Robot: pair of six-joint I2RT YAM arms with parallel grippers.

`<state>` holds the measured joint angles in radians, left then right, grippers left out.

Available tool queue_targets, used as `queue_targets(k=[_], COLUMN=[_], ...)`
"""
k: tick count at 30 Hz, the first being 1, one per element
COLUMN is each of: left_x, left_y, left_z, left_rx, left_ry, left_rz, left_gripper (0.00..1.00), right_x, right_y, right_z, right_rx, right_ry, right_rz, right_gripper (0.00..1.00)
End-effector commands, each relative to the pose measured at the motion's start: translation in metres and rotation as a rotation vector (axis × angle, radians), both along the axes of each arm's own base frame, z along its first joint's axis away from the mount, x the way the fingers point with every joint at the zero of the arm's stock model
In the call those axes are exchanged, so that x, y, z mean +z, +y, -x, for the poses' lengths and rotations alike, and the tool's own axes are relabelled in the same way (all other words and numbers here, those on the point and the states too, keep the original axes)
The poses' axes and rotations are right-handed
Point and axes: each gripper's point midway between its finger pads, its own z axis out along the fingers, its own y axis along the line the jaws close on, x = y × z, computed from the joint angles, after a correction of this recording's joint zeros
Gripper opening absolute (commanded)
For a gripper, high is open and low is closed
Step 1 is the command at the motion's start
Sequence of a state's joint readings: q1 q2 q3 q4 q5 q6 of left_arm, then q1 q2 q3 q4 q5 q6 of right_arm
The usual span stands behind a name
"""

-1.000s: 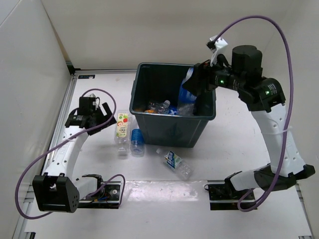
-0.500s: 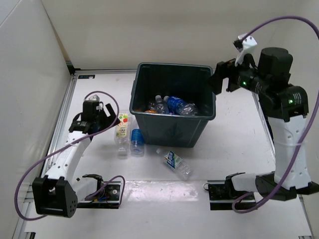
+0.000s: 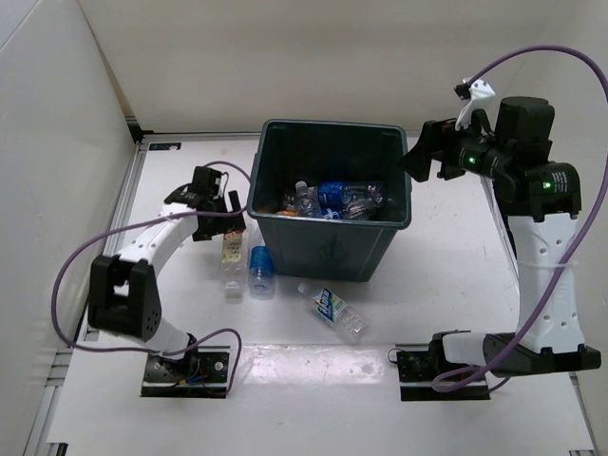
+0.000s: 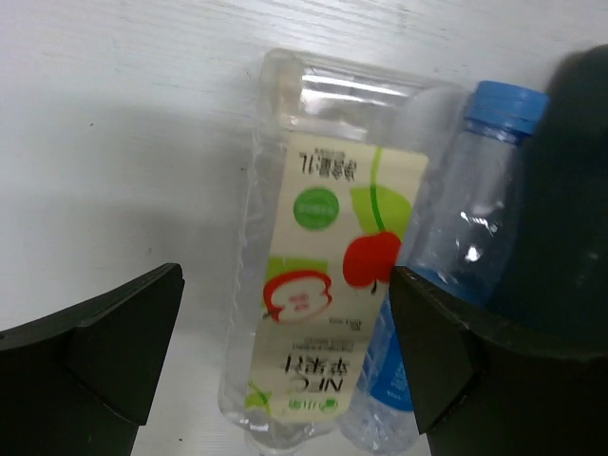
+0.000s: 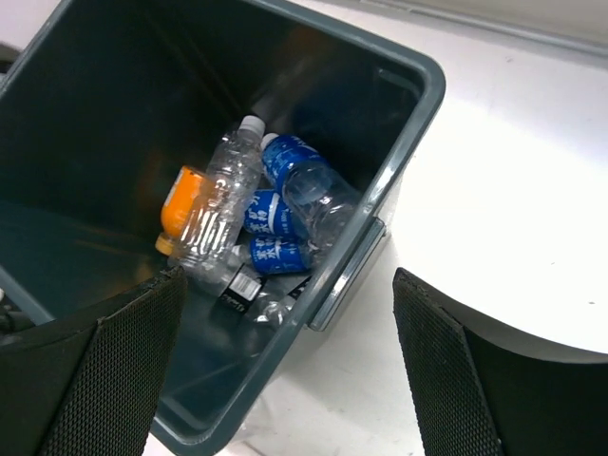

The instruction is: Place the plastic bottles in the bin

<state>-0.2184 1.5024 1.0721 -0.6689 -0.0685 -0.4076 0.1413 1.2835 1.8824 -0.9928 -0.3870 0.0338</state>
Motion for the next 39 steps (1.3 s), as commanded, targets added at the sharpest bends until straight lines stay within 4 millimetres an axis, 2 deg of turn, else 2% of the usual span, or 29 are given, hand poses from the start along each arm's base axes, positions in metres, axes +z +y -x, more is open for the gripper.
queue_targets(k=[1, 3, 5, 9, 12, 16, 17, 20, 23, 24, 26, 27, 30, 34, 35, 36, 37, 39], left_x=[-0.017, -0.03, -0.033, -0.026, -0.025, -0.029, -0.032, -0.033, -0.03, -0.025, -0.021, -0.016, -0.005, 0.012, 0.014, 0.017, 0.022, 0.025], left_y=[0.001, -0.003, -0.008, -0.012, -0.014, -0.018, -0.021, -0.025, -0.026, -0.025, -0.023, -0.021, -0.014, -0.006, -0.004, -0.005, -0.003, -0.002], left_z=[0.004, 0.007, 0.009, 0.006, 0.005, 0.009, 0.012, 0.014, 0.016, 0.017, 0.016, 0.015, 0.014, 0.013, 0.013, 0.012, 0.01, 0.009], left_rx=[0.006, -0.004, -0.022, -0.027, -0.037, -0.052, -0.057, -0.06, -0.05, -0.047, -0.042, -0.035, -0.013, 0.015, 0.019, 0.018, 0.024, 0.028], left_ry=[0.132, 0.199, 0.212, 0.183, 0.181, 0.201, 0.215, 0.218, 0.207, 0.19, 0.178, 0.165, 0.156, 0.13, 0.124, 0.113, 0.092, 0.079], left_rz=[-0.039, -0.042, -0.052, -0.062, -0.055, -0.037, -0.019, 0.007, 0.019, 0.023, 0.019, 0.013, -0.013, -0.049, -0.052, -0.053, -0.056, -0.057], left_gripper=[1.0, 1.0, 1.0, 1.0, 0.93, 0.76, 0.67, 0.51, 0.4, 0.4, 0.42, 0.51, 0.7, 0.81, 0.9, 0.9, 0.99, 0.99], right_x=[0.012, 0.008, 0.001, -0.004, -0.011, -0.012, -0.012, -0.013, -0.013, -0.014, -0.014, -0.014, -0.015, -0.015, -0.016, -0.015, -0.016, -0.017], right_y=[0.004, 0.007, 0.008, 0.01, 0.011, 0.008, 0.008, 0.007, 0.009, 0.009, 0.011, 0.012, 0.016, 0.02, 0.02, 0.02, 0.021, 0.021], right_z=[-0.001, -0.002, -0.001, 0.004, 0.006, 0.011, 0.011, 0.01, 0.01, 0.009, 0.01, 0.009, 0.011, 0.015, 0.015, 0.016, 0.016, 0.017], right_rx=[0.019, 0.026, 0.029, 0.031, 0.029, 0.016, 0.015, 0.007, 0.013, 0.013, 0.022, 0.026, 0.044, 0.062, 0.064, 0.065, 0.069, 0.071], right_ry=[-0.016, 0.0, 0.032, 0.047, 0.066, 0.064, 0.063, 0.071, 0.075, 0.078, 0.081, 0.079, 0.081, 0.085, 0.084, 0.082, 0.084, 0.087], right_rz=[-0.059, -0.071, -0.085, -0.103, -0.105, -0.111, -0.111, -0.119, -0.123, -0.125, -0.131, -0.13, -0.135, -0.142, -0.141, -0.143, -0.143, -0.146], right_gripper=[0.9, 0.9, 0.9, 0.9, 0.9, 0.9, 0.9, 0.9, 0.9, 0.9, 0.9, 0.9, 0.9, 0.9, 0.9, 0.9, 0.9, 0.9])
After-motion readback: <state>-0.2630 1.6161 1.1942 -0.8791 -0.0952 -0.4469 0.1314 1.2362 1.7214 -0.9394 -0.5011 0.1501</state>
